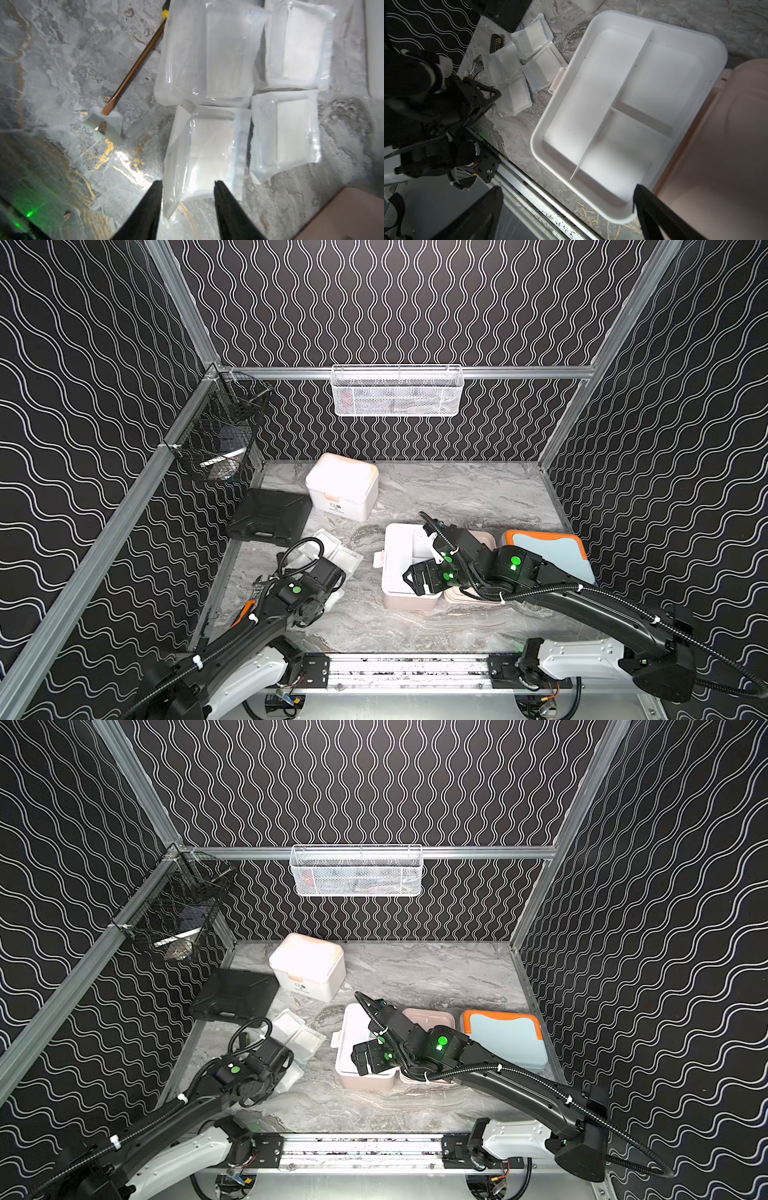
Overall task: Open first aid kits and take out gauze
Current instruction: Place the gauze at the center of the board, then pick up the compartment layer from the first aid kit.
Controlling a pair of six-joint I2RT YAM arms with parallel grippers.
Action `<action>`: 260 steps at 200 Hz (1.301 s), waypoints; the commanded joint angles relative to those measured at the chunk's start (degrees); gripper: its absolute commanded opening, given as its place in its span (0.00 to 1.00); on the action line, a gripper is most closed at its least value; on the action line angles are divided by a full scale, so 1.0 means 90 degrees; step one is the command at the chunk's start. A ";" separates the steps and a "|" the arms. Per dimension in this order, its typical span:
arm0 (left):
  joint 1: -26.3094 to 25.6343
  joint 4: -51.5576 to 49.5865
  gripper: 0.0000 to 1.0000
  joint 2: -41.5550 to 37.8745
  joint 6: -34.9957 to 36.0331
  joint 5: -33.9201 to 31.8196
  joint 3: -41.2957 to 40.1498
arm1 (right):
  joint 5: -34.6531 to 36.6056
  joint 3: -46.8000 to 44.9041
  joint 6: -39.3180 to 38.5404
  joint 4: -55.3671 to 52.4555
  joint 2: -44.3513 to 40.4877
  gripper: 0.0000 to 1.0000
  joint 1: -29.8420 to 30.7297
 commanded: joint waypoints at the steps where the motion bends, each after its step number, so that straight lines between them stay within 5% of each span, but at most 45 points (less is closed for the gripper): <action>1: 0.0008 -0.0669 0.65 -0.0339 0.0278 -0.0242 0.0297 | 0.0469 0.0149 0.0215 -0.0361 -0.0088 1.00 0.0000; 35: 0.0008 -0.1337 0.98 -0.0592 0.1259 -0.0415 0.1195 | 0.1520 0.0252 0.0618 -0.0625 -0.0399 1.00 -0.0028; 58: 0.0009 -0.1350 0.99 -0.0556 0.2308 -0.0346 0.1743 | 0.2287 0.0418 0.1105 -0.0967 -0.0456 1.00 -0.0161; 84: 0.0011 -0.0867 0.99 -0.0562 0.3575 0.0166 0.2032 | 0.1778 0.0462 0.0872 -0.0747 -0.0402 1.00 -0.0510; 124: 0.0010 0.0719 0.99 -0.0510 0.5185 0.1990 0.1805 | 0.0310 0.0580 0.0650 -0.0324 0.0229 1.00 -0.1276; 205: 0.0011 0.2485 0.99 -0.0411 0.5400 0.3688 0.0926 | 0.0620 0.1445 0.1068 -0.0473 0.2041 0.51 -0.1248; 260: 0.0010 0.3276 0.99 -0.0572 0.5035 0.4236 0.0337 | 0.0988 0.2012 0.1252 -0.0812 0.2953 0.46 -0.1016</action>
